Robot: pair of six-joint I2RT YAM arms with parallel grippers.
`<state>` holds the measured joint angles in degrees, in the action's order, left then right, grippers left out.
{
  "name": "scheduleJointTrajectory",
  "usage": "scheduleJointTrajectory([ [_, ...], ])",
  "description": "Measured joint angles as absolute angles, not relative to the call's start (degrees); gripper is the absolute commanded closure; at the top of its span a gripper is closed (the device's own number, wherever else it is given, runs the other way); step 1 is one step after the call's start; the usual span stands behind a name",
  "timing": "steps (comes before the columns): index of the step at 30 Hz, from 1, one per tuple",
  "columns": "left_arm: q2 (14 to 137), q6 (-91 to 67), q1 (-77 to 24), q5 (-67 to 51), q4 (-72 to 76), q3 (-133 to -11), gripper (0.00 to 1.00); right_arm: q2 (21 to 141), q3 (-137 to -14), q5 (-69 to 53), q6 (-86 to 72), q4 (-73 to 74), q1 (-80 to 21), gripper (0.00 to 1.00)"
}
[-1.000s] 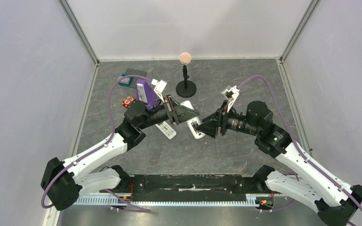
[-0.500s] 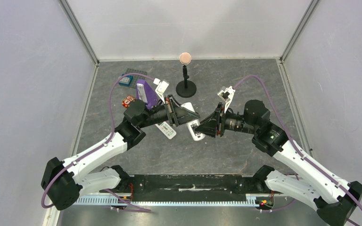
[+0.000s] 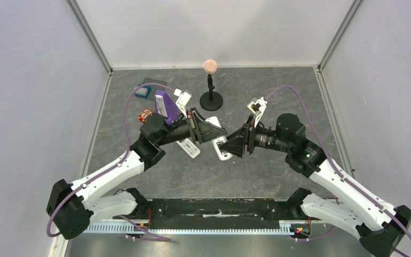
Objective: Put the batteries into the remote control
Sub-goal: Load the battery into the remote control, then pick up the battery cover at the center of the board.
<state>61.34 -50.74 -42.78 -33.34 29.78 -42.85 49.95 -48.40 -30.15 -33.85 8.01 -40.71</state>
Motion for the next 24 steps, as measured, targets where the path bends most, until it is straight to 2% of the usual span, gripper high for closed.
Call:
scheduleJointTrajectory([
  [4, 60.1, -50.6, -42.7, -31.6, 27.7, -42.8, 0.98, 49.6, -48.4, -28.4, -34.3, 8.3, -40.7, 0.29],
  [11, 53.1, -50.3, -39.8, -22.4, 19.1, -39.9, 0.98, 47.1, -48.4, -22.5, -33.2, 10.4, -40.7, 0.29],
  [16, 45.7, -50.7, -36.0, -12.8, 10.3, -34.5, 0.98, 47.9, -47.9, -14.9, -25.0, 13.5, -40.7, 0.3],
  [21, 39.1, -51.1, -33.5, -4.5, 1.2, -31.6, 0.98, 59.3, -47.5, -11.7, -3.7, 16.0, -40.6, 0.3],
  [24, 36.4, -51.1, -32.4, -1.0, -3.2, -31.6, 0.98, 67.7, -47.5, -10.6, 5.0, 18.3, -40.7, 0.35],
])
